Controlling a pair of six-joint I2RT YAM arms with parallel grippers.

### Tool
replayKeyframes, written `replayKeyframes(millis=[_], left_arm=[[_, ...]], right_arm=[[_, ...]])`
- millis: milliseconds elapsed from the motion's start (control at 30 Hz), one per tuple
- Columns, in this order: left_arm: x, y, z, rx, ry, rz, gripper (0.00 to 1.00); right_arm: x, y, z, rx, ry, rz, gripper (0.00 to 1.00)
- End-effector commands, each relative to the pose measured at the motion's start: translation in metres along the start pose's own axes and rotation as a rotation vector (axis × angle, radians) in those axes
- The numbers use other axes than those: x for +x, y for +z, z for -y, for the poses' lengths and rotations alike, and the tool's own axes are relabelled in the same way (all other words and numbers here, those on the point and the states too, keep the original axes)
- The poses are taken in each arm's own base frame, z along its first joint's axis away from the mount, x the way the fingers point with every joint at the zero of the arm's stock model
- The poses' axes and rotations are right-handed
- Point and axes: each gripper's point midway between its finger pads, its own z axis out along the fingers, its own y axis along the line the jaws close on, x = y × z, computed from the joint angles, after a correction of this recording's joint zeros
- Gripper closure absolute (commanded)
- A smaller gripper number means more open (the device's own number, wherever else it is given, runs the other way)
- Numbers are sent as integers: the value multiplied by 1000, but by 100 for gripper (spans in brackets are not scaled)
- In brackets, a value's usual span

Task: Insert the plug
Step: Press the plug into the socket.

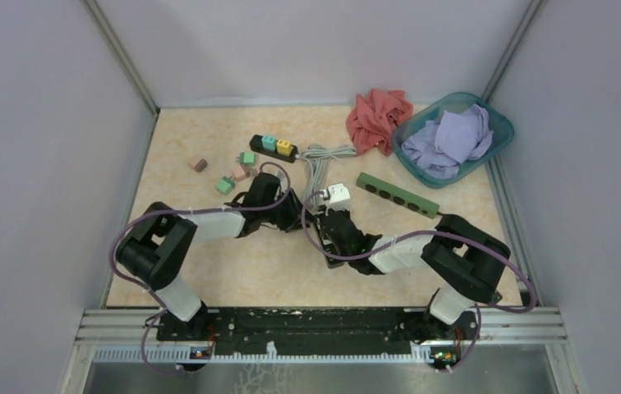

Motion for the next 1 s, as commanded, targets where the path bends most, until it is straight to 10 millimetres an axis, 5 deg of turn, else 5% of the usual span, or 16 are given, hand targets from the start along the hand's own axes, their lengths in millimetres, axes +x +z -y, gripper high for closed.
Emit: replayKeyframes(millis=[0,233,667,967], left_arm=[[-26,-25,-5,-59,47,124,55],[-48,-64,-16,-130,66,249,42],[-83,-115,-53,-244,32,391,26],[-108,-137,-66,-305,25,455,21]], right_arm=[[127,-43,14,-108,-177,-434,98],[115,-38,7,-115,-169,-407,79],[10,-42,-20,-178,-124,-195,42],[-50,-56,0,-173,-76,-41,28]])
